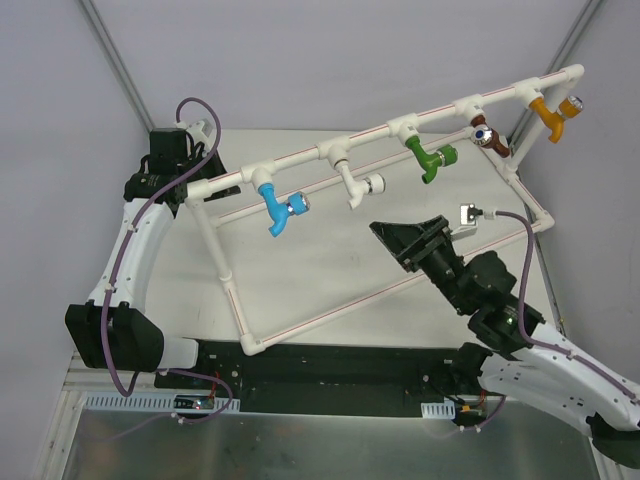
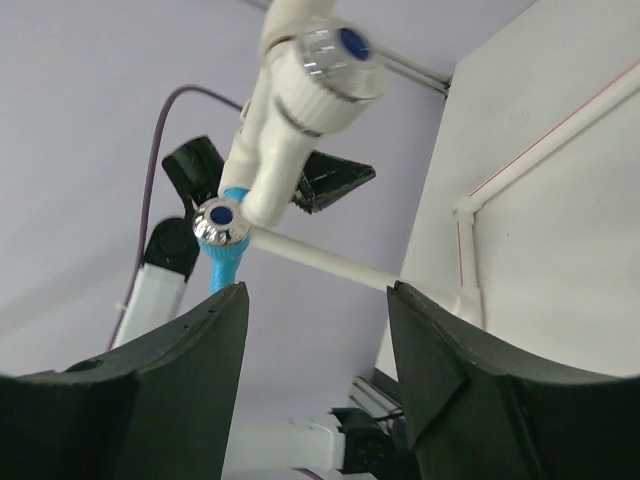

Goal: Install the water faucets

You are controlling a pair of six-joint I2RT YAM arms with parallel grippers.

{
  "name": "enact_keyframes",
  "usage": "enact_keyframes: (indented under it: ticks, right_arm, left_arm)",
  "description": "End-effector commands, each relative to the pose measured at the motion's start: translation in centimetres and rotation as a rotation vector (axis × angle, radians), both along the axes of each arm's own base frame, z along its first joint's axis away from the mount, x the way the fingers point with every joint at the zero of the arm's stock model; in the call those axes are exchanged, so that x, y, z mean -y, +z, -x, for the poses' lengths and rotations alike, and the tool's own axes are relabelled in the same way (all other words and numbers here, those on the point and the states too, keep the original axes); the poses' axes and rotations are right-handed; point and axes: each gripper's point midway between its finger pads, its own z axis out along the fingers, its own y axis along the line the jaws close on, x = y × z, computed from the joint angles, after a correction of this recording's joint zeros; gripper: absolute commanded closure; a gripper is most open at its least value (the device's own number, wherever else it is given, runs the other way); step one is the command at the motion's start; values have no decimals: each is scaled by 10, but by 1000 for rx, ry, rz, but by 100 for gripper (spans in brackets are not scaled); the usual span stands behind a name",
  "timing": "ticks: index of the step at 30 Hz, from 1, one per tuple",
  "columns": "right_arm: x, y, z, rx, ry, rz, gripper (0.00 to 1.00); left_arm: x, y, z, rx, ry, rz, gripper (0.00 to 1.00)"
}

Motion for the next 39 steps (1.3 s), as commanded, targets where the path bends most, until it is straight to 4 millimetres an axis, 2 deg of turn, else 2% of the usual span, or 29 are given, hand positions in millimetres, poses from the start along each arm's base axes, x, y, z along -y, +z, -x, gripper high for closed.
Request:
enact_keyframes:
  ticks: [1, 5, 7, 8, 10, 14, 18, 22, 25, 34, 39]
  right_arm:
    - [-9, 37, 29, 389, 174, 402, 35]
    - [-7, 29, 37, 661, 232, 671, 31]
    - [-7, 24, 44, 869, 256, 785, 30]
    - [-8, 28, 49, 988, 258, 820, 29]
    - [-7, 21, 50, 1161, 255, 938, 28]
    - [-5, 12, 34, 1396, 185, 1185, 26]
    - [-6, 31, 13, 1557, 5, 1329, 26]
    - [-11, 61, 8, 1647, -143, 1312, 25]
    - [-16, 72, 5, 1692, -182, 1329, 25]
    - [-38, 67, -23, 1722, -174, 1491, 25]
    - [-45, 72, -42, 1702, -206, 1566, 25]
  left_arm:
    - [8, -35, 2, -105, -16, -2, 100]
    - [7, -36, 2, -105, -13, -7, 100]
    - [7, -35, 2, -104, -15, -4, 100]
    - [8, -36, 2, -108, -16, -3, 100]
    - [8, -36, 2, -108, -18, 0, 100]
    - [9, -36, 1, -110, -19, 3, 100]
    - [8, -36, 1, -108, -18, 0, 100]
    - [8, -35, 2, -105, -17, -1, 100]
    - [8, -36, 2, -108, -18, 0, 100]
    - [8, -34, 3, -100, -16, -2, 100]
    - [8, -33, 3, -99, -18, 0, 100]
